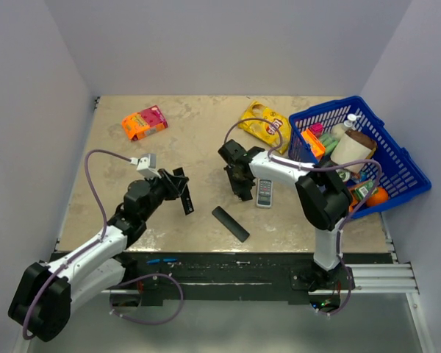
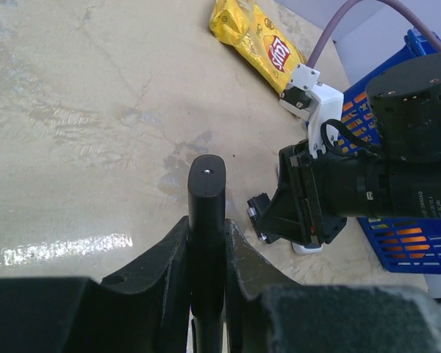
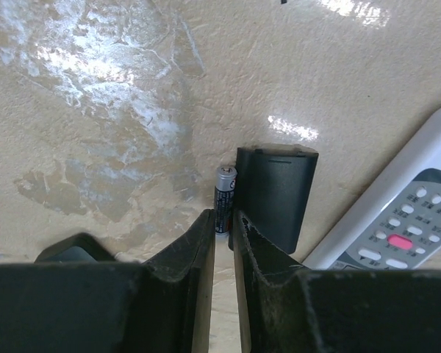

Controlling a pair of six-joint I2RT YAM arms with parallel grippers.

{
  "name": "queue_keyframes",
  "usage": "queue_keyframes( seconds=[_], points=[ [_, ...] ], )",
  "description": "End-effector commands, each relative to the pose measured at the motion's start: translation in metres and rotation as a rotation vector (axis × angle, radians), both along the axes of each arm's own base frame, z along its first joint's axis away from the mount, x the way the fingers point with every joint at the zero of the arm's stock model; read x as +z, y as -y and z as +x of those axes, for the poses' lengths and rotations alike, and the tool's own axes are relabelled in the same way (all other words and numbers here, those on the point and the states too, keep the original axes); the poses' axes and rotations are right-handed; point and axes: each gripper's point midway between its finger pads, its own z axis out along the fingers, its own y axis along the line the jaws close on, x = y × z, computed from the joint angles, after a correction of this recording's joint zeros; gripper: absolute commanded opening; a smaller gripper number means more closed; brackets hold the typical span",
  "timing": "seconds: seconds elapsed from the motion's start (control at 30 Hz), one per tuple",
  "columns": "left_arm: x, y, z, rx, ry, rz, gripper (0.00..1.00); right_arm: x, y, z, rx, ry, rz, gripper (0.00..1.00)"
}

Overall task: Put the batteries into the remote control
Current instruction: Pick up the battery from the center of the board.

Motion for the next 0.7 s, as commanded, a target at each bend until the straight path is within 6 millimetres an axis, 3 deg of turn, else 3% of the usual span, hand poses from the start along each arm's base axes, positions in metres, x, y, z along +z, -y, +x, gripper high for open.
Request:
queue_keyframes(
  seconds=[0.0,0.67],
  points=[
    [0.040,0.007,0.011,-0.016,0.113,-0.047,0.00,0.015,-0.014,0.014,0.002,0.041,0.052,0.20],
    [0.052,0.004,0.018,-0.004,0.146,0.024,0.00,-0.010,-0.010,0.012,0.022,-0.009,-0.010,0.20]
  ],
)
